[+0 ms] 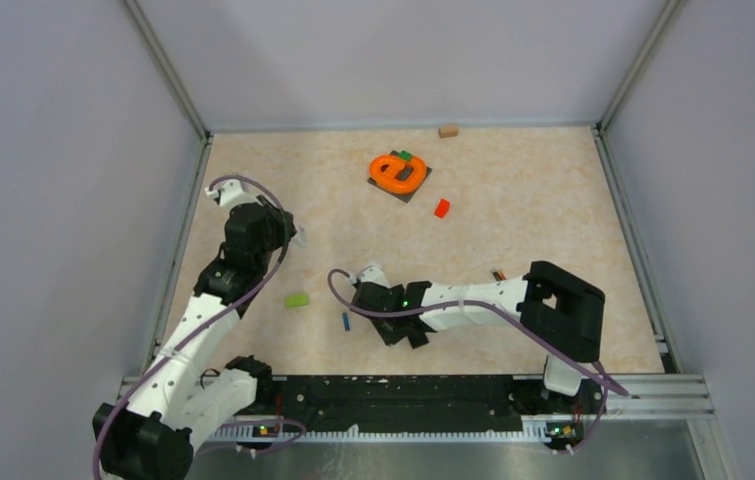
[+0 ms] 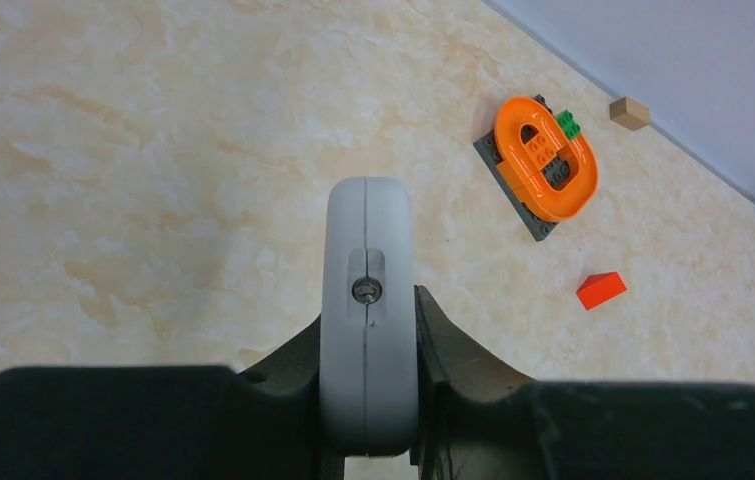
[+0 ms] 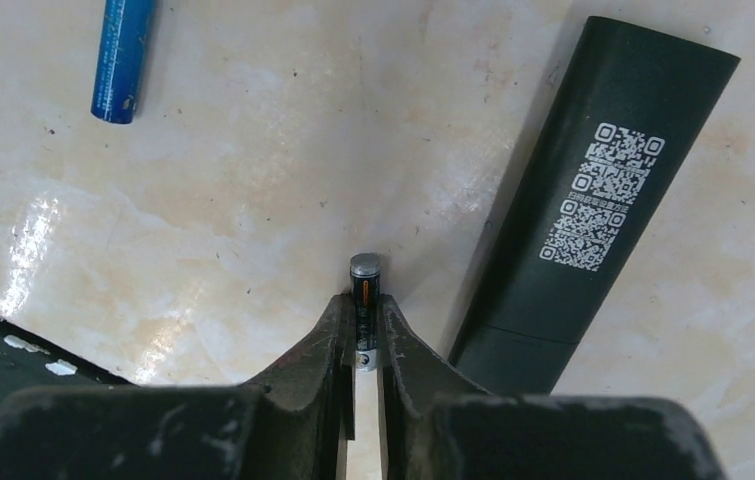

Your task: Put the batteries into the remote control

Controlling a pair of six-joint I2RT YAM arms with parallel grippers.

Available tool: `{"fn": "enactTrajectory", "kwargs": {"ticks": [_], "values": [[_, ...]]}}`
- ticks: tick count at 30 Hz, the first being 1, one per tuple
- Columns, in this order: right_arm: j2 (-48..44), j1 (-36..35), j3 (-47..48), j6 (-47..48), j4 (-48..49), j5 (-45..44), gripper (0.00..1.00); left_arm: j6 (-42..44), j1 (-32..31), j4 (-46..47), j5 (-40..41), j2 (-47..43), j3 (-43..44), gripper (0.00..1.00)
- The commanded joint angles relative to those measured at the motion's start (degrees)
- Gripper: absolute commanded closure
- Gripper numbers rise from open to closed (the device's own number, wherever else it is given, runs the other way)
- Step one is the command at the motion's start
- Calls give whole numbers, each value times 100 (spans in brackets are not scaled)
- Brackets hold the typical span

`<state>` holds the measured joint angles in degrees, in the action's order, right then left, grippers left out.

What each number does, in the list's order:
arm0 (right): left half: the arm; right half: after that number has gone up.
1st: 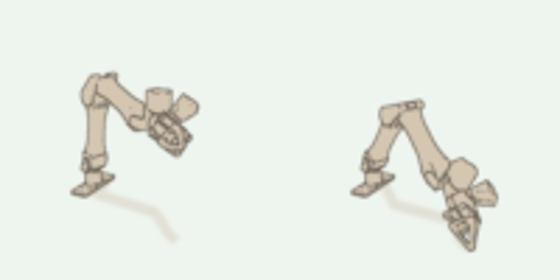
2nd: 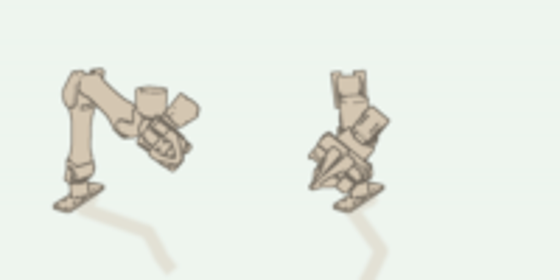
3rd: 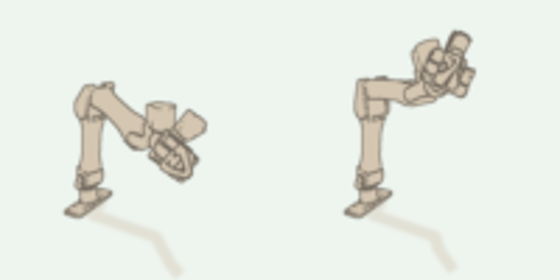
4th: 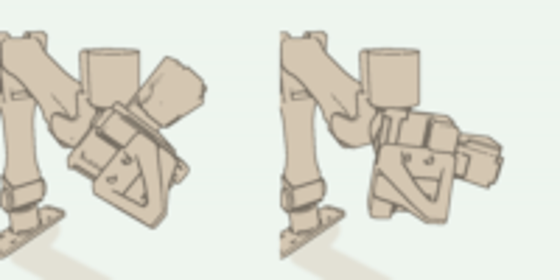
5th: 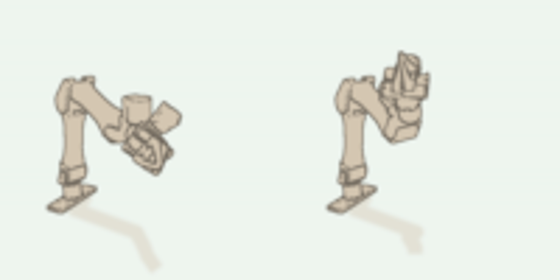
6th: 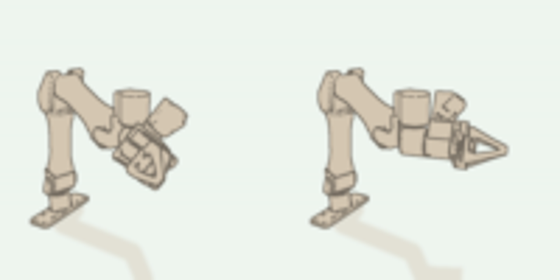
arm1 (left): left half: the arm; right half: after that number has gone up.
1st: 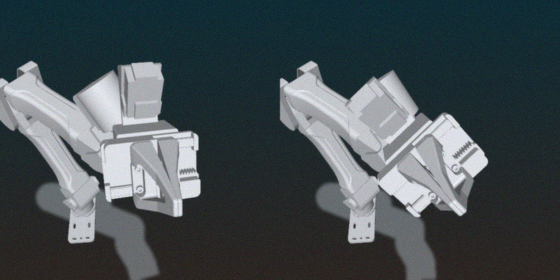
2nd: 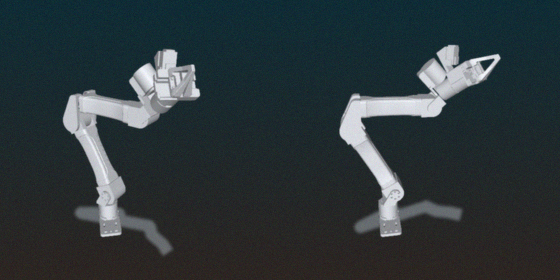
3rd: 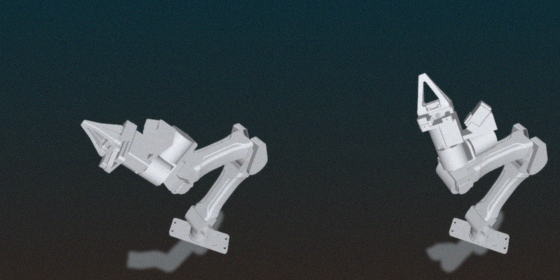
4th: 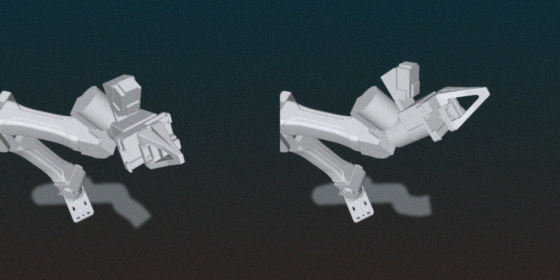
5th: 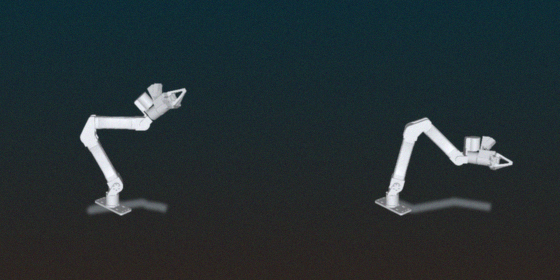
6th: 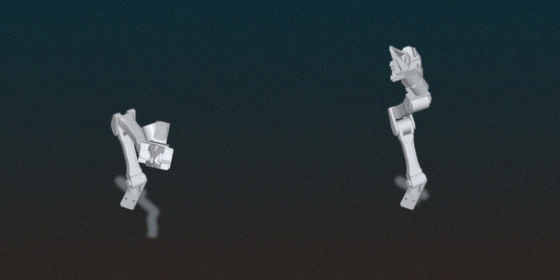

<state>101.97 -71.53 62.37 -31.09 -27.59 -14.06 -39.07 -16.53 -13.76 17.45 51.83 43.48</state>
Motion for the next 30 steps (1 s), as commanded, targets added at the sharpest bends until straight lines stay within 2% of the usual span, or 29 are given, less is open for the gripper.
{"fn": "enactTrajectory", "kwargs": {"ticks": [1,4,8,14,19,24,30], "values": [[23,-34,206,-273,-161,-435,94,-29,28,283,-153,-130,54,100],[-323,125,118,-384,-20,-592,97,56,28,483,-544,-108,19,100],[-1269,436,-306,-420,659,-519,98,284,28,1071,-1505,-102,-106,100],[-2976,1296,-1277,-672,1679,54,99,621,28,2299,-3716,15,-226,100],[-3672,1750,-1437,-498,1883,199,99,532,28,3156,-5253,315,-236,100],[-3983,1774,-1403,-289,2136,507,99,237,30,3627,-6241,683,-90,100],[-4130,1774,-1527,-291,2532,1059,99,-3,27,3938,-6605,855,-96,100]]}}
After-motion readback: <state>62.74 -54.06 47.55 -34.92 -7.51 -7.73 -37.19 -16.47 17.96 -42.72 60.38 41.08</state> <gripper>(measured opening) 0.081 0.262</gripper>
